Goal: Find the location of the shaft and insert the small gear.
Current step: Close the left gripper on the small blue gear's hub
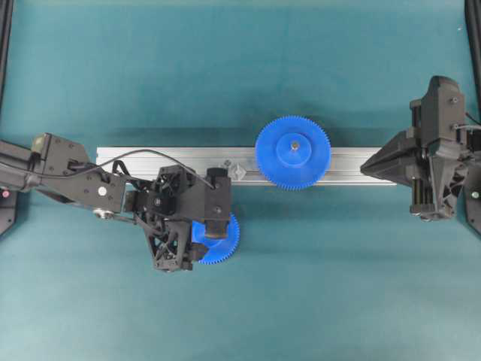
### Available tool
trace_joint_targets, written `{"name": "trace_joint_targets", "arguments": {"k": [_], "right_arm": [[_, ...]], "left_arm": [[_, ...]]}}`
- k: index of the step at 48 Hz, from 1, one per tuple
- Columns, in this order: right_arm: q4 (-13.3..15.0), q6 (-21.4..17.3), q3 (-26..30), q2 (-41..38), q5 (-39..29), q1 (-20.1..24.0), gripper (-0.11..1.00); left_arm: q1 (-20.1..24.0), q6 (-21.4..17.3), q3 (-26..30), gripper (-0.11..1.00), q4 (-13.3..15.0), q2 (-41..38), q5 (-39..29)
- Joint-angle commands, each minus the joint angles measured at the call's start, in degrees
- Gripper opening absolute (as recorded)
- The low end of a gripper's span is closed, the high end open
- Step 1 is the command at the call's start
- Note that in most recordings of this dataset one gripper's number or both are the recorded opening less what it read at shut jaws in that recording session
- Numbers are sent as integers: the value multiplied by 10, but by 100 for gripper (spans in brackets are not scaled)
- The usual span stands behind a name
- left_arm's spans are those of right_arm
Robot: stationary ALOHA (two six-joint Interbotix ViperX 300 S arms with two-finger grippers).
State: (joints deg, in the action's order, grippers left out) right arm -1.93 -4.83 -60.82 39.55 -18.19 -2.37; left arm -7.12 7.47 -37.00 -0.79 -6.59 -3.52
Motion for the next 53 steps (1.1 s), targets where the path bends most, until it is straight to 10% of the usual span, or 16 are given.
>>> {"name": "trace_joint_targets", "arguments": {"k": [1,37,53], "right_arm": [[0,-5,4,2,4,-1,16],[-2,-7,-11,5,26,-1,16],[-3,-7,-12,6,26,-1,16]], "left_arm": [[-3,1,12,92,-1,4,1],[-3,5,22,89,-1,-7,-58],[-4,1,35,65,-2,4,-59]]}}
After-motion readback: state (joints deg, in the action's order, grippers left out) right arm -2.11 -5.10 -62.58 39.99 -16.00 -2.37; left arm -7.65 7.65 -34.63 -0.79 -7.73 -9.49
